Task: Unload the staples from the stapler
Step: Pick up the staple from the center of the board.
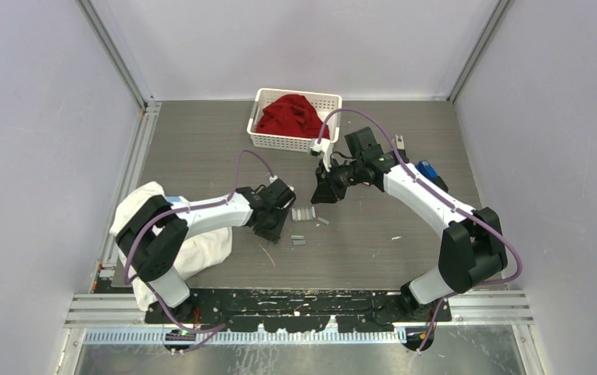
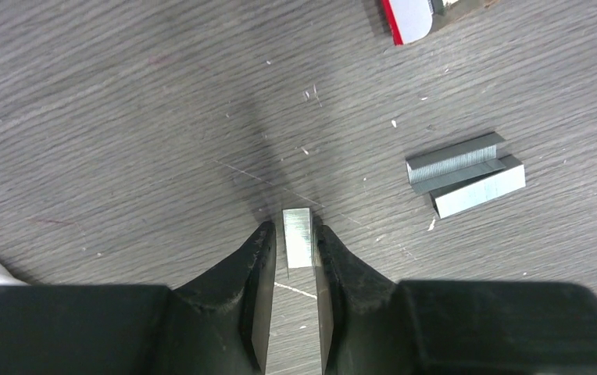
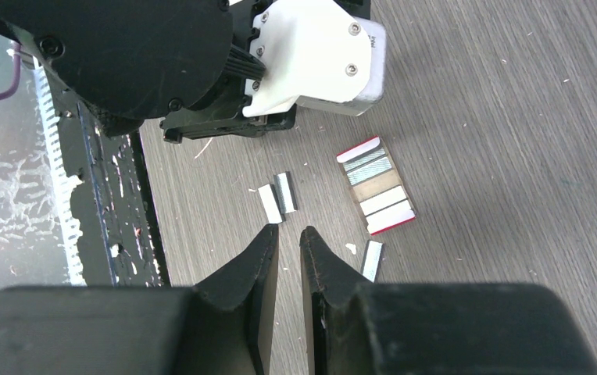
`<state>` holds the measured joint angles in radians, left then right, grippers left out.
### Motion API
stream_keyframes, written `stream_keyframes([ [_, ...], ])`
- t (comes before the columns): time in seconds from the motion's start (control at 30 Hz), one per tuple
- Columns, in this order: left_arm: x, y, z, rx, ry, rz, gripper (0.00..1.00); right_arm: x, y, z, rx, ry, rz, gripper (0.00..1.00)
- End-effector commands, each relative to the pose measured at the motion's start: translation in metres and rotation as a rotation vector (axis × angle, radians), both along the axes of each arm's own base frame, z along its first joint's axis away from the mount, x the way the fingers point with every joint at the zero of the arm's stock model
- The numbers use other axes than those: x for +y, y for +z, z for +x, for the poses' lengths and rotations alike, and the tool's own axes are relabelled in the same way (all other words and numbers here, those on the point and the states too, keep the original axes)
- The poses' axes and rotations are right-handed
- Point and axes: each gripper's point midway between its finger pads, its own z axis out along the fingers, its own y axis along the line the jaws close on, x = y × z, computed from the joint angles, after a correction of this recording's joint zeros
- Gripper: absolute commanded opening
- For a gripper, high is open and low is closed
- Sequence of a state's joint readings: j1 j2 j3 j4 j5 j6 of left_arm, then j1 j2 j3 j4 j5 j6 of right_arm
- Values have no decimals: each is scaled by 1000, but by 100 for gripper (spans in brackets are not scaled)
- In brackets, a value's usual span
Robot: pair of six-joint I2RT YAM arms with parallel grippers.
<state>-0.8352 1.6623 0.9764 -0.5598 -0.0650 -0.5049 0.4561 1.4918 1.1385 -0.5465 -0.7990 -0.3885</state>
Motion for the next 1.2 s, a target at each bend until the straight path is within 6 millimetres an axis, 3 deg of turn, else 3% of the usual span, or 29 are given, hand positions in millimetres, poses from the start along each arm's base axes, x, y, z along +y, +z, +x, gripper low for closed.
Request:
stream_keyframes([
  [0.0, -9, -3, 4, 17, -19, -31, 25, 4, 15, 2, -42, 10, 45, 23],
  [0.37, -7, 0, 1, 29, -6, -29, 8, 3, 17, 2, -44, 10, 48, 23],
  [0.53, -10, 18, 5, -23, 1, -77, 7, 2, 16, 4, -17, -14, 63, 23],
  [0.6, -13, 30, 9, -63, 5, -115, 7, -1, 12, 17, -7, -92, 62, 23],
  [0.7, -27, 48, 14, -114, -3, -214, 6, -15, -10, 44, 7, -295, -6, 23],
  [0.8, -46, 70, 21, -166, -10, -344, 6, -25, -35, 59, 50, -417, -68, 22],
  [1.1, -71, 99, 45, -273, 44, -485, 6, -27, -98, 60, 238, -485, -171, 1],
  [1.17, -73, 100, 50, -287, 63, -494, 6, -27, -107, 58, 267, -486, -182, 1],
])
